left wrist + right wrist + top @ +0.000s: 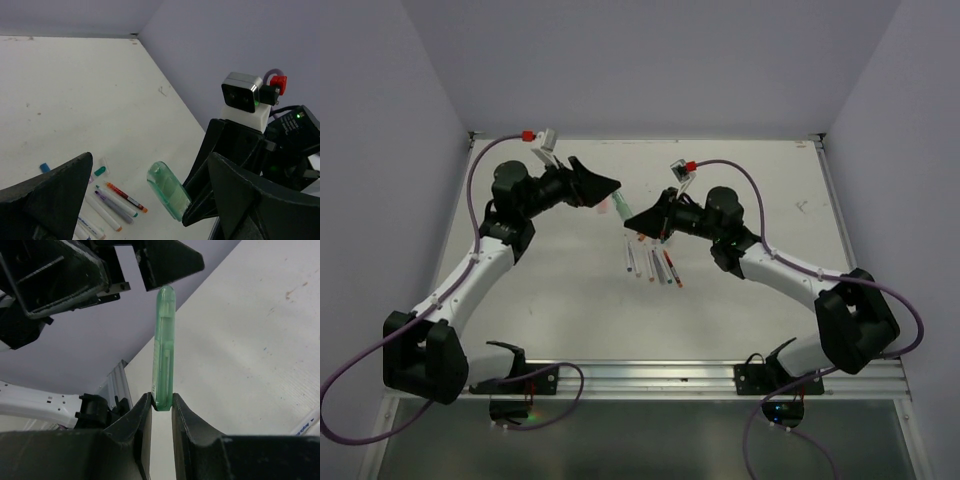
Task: Open the pen caps
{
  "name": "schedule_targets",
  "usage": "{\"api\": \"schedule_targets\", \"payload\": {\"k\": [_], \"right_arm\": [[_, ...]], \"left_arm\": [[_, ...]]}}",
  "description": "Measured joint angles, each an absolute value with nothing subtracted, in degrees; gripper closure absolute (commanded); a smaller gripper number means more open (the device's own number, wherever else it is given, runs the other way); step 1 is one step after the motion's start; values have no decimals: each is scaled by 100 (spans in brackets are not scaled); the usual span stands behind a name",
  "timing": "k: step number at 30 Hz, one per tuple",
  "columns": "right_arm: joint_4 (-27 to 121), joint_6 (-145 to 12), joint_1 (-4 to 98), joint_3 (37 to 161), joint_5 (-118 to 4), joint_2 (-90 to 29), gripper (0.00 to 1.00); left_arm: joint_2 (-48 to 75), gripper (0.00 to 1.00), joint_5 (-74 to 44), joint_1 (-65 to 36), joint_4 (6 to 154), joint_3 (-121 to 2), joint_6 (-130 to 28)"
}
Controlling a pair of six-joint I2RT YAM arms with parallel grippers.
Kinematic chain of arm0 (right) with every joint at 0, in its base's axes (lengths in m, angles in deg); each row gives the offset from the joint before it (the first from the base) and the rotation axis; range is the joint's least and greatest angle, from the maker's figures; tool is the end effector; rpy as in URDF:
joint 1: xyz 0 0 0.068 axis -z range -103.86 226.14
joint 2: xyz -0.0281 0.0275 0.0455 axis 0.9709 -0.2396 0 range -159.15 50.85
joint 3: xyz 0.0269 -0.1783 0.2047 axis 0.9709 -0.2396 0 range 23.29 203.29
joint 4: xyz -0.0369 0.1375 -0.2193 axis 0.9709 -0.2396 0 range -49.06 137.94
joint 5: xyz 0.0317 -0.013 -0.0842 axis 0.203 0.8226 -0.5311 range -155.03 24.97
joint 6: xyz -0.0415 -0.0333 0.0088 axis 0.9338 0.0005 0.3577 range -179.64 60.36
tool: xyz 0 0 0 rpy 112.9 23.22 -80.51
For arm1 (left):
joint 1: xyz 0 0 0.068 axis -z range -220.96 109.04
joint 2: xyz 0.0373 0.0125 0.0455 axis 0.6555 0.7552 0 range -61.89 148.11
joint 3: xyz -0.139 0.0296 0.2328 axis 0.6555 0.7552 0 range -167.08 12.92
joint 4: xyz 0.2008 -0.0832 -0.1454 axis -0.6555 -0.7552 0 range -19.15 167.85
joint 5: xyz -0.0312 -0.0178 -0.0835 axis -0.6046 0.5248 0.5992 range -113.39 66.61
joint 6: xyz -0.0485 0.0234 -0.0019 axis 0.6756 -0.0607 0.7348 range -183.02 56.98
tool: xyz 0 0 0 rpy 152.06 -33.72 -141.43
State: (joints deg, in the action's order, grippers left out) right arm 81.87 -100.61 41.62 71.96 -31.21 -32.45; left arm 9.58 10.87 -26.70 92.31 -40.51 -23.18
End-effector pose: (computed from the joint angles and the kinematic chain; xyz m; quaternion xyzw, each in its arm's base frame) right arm 0.2594 0.2024 0.2845 -0.1658 0.6911 0.5753 0.4050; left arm 0.2770 -0.0910 0.3386 0.0425 0.7238 -0.4888 0.4851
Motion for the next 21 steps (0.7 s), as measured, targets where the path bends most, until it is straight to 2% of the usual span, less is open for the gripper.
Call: {"api": "schedule_targets", "payload": {"k": [3,6,13,18,19,21], "right_arm": [[8189,-10030,4203,7191,-2933,-3057,100],[8193,-9978,4223,7191,-2823,-2937,100],[8185,-9903,4243,7191,-2773,-2924,100],[8189,-9862,4243,7191,-2760,-2946,100],[8191,-9860,4243,7191,-2751,-2948,100],[8207,-9860,4243,7191,-2712,-2957,100]], "left_arm": [[1041,3,1522,-2670,9552,-3976,-2314],[1102,12,1815,-2670,9751,-3952,-2299],[1167,40,2250,-2670,10256,-3784,-2043],[1185,53,2389,-2670,10501,-3677,-1844],[1187,59,2407,-2670,10545,-3670,-1809],[1189,65,2442,-2670,10667,-3646,-1728]]}}
